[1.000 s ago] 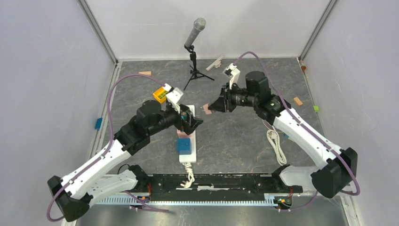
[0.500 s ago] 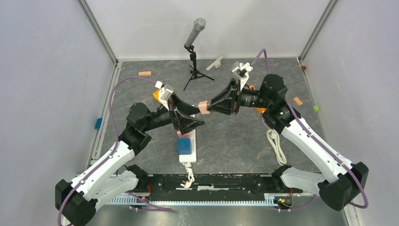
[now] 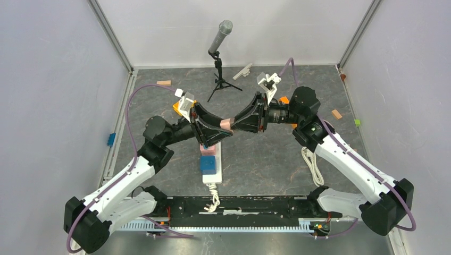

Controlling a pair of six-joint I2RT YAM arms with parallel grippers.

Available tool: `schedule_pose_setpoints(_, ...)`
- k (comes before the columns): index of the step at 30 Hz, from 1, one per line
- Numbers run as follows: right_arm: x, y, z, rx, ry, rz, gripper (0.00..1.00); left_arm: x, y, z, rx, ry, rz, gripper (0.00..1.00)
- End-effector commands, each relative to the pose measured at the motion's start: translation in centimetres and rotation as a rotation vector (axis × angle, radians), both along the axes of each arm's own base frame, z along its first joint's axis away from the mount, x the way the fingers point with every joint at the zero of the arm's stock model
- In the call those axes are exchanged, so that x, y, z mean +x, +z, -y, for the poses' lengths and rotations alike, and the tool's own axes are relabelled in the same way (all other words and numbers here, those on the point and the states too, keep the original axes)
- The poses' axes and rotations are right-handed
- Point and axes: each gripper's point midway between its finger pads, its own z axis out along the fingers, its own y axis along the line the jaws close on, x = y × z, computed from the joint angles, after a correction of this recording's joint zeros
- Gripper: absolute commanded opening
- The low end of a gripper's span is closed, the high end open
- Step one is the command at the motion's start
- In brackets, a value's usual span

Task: Insert the plug
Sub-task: Pick up the plug from the center of the board.

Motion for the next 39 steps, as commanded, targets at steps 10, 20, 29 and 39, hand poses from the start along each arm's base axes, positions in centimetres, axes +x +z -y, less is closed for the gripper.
schedule_pose_setpoints(10, 1.1, -1.4, -0.1, -0.052, -0.073, 0.019, 0.65, 0.9, 0.0, -0.6, 0.027, 0.084, 0.044, 0.02)
schedule_pose_setpoints(20, 3.1, -8.6, 1.1, -0.268, -0.196, -0.088, 0.98, 6.9, -9.6, -13.4, 0.446, 0.907, -0.295, 0.02)
schedule_pose_setpoints(29, 3.4, -18.4, 2.4, -0.456, -0.279, -0.314, 0.98, 2.2, -19.8, -20.1, 0.87, 1.184, -0.812, 0.02)
schedule_pose_setpoints(39, 3.4, -22.3, 3.7, -0.476, -0.305, -0.438, 0.98, -0.6, -27.2, -12.3, 0.85, 0.81, -1.121, 0.02)
